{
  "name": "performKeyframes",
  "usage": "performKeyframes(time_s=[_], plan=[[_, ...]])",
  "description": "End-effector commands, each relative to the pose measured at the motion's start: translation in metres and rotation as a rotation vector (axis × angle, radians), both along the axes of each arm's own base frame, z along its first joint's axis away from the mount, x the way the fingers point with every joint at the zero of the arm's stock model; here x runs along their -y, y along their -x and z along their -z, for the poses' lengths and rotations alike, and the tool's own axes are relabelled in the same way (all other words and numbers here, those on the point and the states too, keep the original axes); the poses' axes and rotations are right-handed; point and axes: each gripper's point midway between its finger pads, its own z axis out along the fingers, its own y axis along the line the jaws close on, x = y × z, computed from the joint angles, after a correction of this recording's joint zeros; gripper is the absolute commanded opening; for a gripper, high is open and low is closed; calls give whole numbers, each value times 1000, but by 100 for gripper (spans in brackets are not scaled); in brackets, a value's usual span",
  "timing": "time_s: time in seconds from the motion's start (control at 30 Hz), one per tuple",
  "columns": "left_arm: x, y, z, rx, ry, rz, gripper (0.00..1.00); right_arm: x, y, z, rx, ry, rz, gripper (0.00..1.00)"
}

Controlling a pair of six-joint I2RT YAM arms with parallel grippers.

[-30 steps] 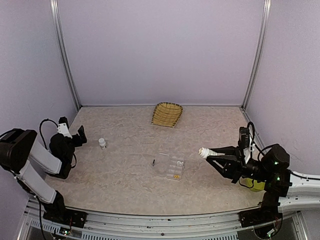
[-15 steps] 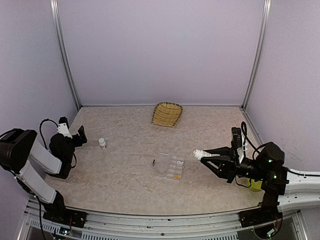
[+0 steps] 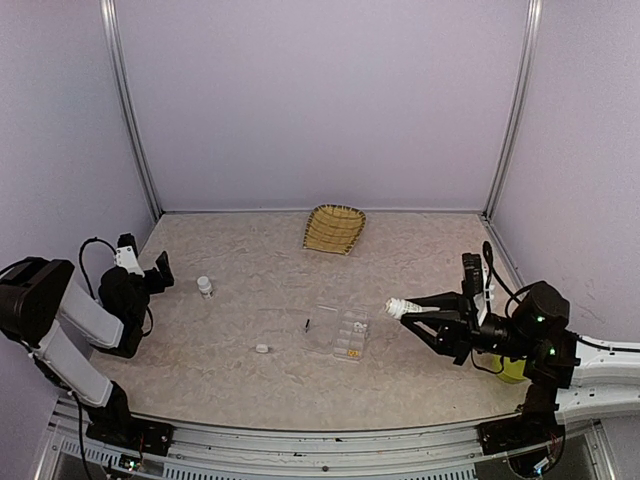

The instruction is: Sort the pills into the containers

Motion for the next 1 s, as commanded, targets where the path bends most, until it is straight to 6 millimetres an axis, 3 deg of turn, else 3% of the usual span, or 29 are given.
performKeyframes(time_s=[0.0,0.3,0.97], plan=[[-1,-4,-5,15,1,-1,99,3,-3,-23,35,-34,18,17],[-2,-4,-5,14,1,-1,99,6,-2,-30,58,-51,28,17],[-1,-4,-5,15,1,1,99,9,2,-17,17,-42,14,17]])
